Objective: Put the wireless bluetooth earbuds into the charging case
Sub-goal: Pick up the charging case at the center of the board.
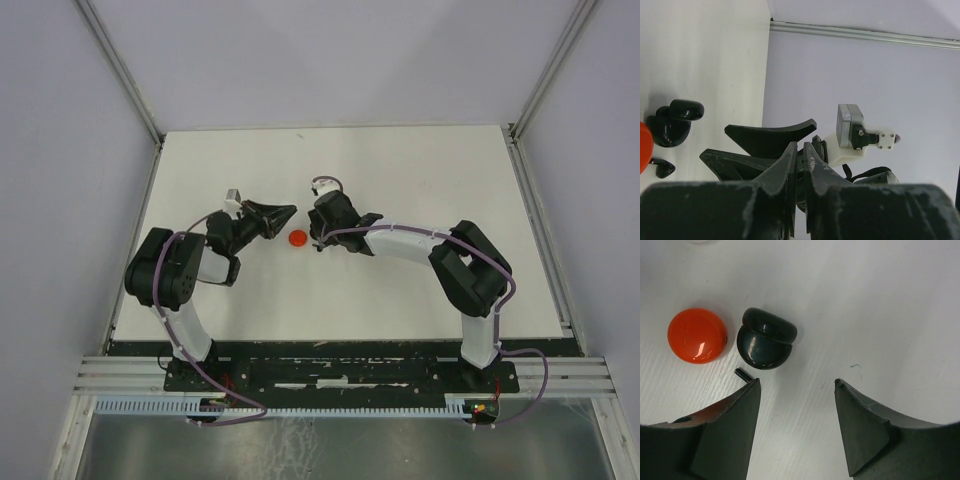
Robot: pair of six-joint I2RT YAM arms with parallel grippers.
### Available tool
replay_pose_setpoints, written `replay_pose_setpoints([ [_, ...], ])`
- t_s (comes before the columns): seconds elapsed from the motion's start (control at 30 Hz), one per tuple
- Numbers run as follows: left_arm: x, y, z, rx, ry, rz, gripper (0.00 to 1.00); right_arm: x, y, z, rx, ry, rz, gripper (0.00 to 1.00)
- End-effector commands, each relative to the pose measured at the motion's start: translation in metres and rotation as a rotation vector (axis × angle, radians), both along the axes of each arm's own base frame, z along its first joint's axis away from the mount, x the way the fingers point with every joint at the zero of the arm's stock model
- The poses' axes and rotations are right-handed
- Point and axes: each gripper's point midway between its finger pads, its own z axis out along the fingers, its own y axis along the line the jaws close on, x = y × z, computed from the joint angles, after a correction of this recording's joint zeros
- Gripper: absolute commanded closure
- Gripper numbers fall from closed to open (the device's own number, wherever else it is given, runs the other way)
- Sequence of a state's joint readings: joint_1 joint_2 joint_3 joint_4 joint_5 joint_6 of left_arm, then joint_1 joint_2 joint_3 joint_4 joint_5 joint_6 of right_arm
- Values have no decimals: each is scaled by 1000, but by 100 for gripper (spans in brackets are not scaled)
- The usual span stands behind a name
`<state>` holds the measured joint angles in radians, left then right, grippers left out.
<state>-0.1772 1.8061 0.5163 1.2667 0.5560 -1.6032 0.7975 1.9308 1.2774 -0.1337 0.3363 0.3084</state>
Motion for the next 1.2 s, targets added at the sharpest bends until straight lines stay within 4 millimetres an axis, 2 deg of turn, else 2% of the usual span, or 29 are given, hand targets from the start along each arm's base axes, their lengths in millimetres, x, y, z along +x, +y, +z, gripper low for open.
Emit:
replay_pose_setpoints([
  [0.0,-1,5,11,-6,-86,6,85,18,13,30,51,-76,-4,31],
  [0.37,-2,13,14,-7,-96,13,85,24,9,29,26,-76,-30,30],
  [0.53,-4,13,15,-7,-97,14,85,33,20,29,194,11,-12,30],
  [0.7,-4,13,16,-3,-99,14,84,40,25,27,277,49,-2,31],
  [1.17,-4,14,15,-3,-100,17,84,24,17,16,132,31,30,30],
])
